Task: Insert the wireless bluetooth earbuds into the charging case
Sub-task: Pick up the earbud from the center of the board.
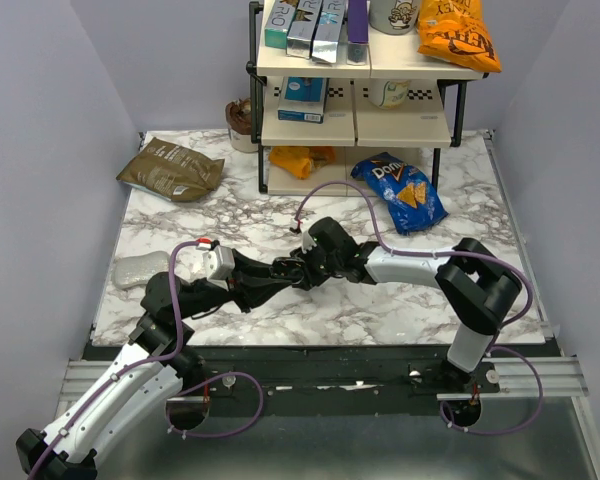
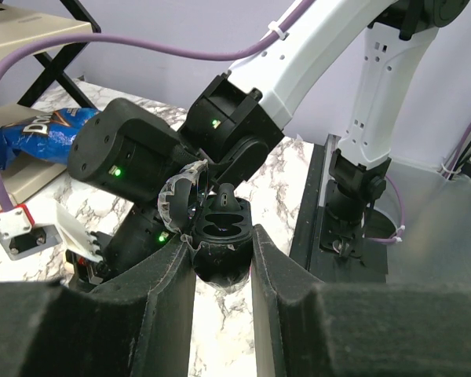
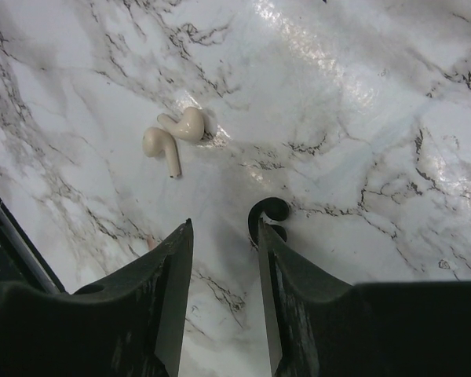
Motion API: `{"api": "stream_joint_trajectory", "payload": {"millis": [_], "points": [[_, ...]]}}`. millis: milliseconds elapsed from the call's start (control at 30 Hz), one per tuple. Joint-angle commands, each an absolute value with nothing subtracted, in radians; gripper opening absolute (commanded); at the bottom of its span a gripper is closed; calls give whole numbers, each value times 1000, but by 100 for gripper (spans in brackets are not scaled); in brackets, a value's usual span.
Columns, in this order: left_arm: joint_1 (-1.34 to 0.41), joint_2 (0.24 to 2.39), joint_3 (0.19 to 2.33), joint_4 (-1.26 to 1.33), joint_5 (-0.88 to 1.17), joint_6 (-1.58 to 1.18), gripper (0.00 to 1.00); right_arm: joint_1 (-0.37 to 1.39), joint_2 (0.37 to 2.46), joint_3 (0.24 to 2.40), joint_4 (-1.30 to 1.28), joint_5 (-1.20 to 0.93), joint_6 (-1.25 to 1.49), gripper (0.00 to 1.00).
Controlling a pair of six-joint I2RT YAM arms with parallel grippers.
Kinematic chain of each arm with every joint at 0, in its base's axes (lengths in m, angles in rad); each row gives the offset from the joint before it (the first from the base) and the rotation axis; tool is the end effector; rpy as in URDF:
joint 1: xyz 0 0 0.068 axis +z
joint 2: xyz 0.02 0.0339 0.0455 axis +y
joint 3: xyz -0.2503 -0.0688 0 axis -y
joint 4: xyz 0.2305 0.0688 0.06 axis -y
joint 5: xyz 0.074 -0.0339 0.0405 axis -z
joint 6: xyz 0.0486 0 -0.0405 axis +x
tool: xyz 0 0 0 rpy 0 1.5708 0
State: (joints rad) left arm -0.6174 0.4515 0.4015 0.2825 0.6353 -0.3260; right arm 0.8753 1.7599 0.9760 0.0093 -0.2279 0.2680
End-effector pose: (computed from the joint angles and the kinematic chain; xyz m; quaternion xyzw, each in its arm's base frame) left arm 0.0959 -0.1034 0.2972 0.3279 0.5475 -0.5112 0.5757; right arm 0.2218 0.2829 0.1542 -0.3159 0.8607 0.2965 0.2672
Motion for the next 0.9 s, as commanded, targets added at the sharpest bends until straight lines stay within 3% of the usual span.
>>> {"api": "stream_joint_trajectory", "payload": {"millis": [0,867], "points": [[-623,451,394,299,620,-333,0,874,1798,991,20,-238,265,47],[-623,454,393,307,612,-345,0,874,1795,963,5,-89,285,44]]}}
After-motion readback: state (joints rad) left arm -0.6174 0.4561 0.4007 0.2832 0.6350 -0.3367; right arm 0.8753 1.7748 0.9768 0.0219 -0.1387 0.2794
